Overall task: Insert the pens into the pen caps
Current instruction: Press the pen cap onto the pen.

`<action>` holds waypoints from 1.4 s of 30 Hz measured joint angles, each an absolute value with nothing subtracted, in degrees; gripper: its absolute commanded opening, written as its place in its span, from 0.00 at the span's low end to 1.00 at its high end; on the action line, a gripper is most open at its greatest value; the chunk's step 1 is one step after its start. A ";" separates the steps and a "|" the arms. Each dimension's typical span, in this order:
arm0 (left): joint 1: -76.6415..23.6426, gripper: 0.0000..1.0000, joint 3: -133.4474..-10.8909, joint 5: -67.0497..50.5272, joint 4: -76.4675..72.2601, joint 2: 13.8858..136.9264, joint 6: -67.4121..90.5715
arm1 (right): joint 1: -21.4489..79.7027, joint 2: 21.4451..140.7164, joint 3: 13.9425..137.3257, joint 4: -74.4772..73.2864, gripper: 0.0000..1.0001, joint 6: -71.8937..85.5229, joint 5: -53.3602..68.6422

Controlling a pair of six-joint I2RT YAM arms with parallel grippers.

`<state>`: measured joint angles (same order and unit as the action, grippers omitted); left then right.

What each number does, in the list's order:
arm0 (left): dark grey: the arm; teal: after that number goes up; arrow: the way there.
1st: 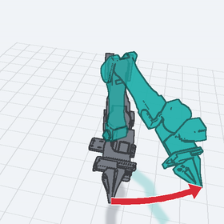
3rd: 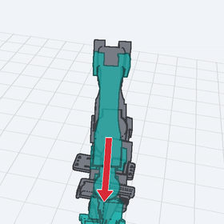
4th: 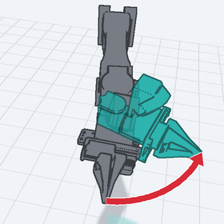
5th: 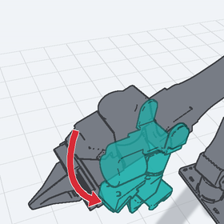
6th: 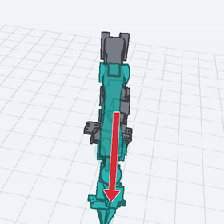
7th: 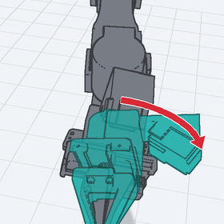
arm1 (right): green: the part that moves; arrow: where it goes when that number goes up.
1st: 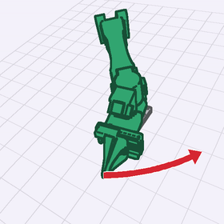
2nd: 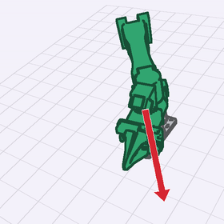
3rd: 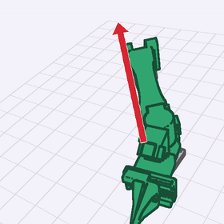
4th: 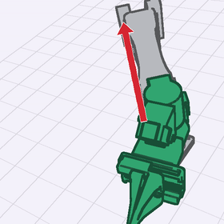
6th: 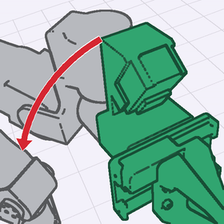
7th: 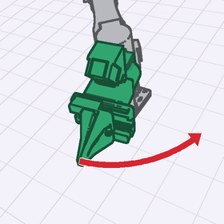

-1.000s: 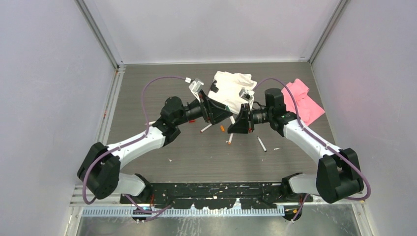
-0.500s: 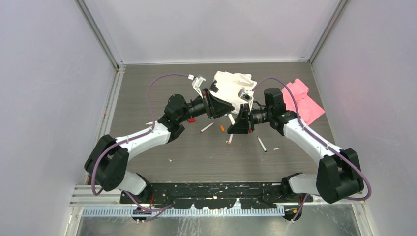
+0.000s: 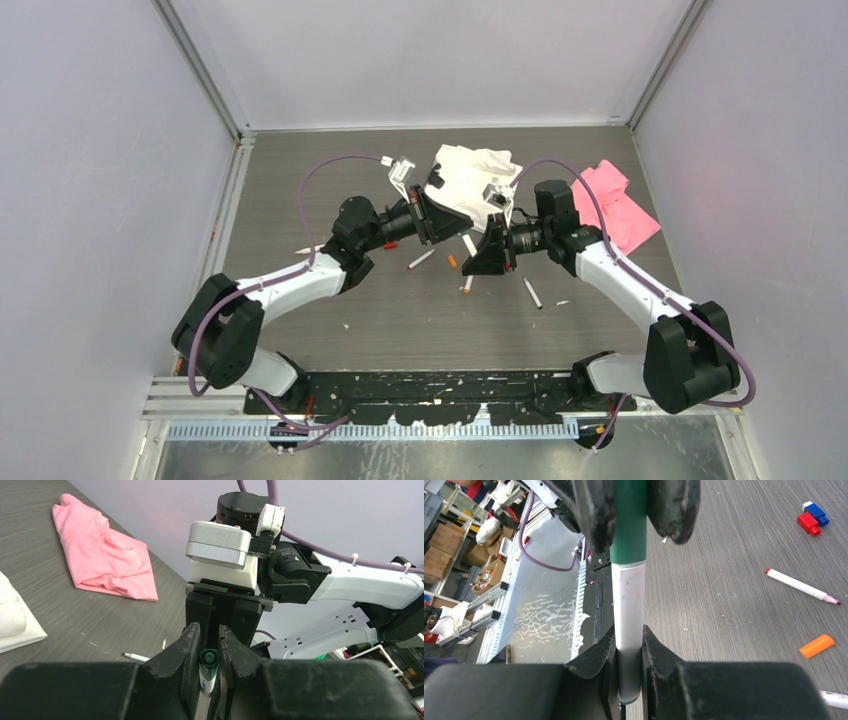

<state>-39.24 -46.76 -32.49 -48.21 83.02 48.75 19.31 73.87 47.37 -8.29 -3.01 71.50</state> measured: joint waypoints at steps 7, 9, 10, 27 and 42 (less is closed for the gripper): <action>-39.42 0.26 -46.22 -32.88 -48.97 83.53 50.89 | 19.29 73.87 47.37 -8.23 0.01 -2.98 71.44; -39.57 0.24 -46.19 -32.88 -49.30 83.70 51.24 | 19.29 73.87 47.37 -8.23 0.01 -2.98 71.42; -39.64 0.22 -46.17 -32.86 -49.52 83.77 51.46 | 19.29 73.87 47.37 -8.23 0.01 -2.98 71.44; -43.97 0.01 -43.03 -18.72 -46.81 82.39 50.96 | 19.40 73.87 47.40 -12.21 0.01 -3.70 66.19; -48.66 0.01 -41.76 -7.62 -40.91 80.38 49.25 | 19.44 73.34 47.00 -16.56 0.01 -2.57 62.41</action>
<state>-48.66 -41.76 -7.62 -40.91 80.38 49.25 19.44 73.34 47.00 -16.56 -2.57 62.41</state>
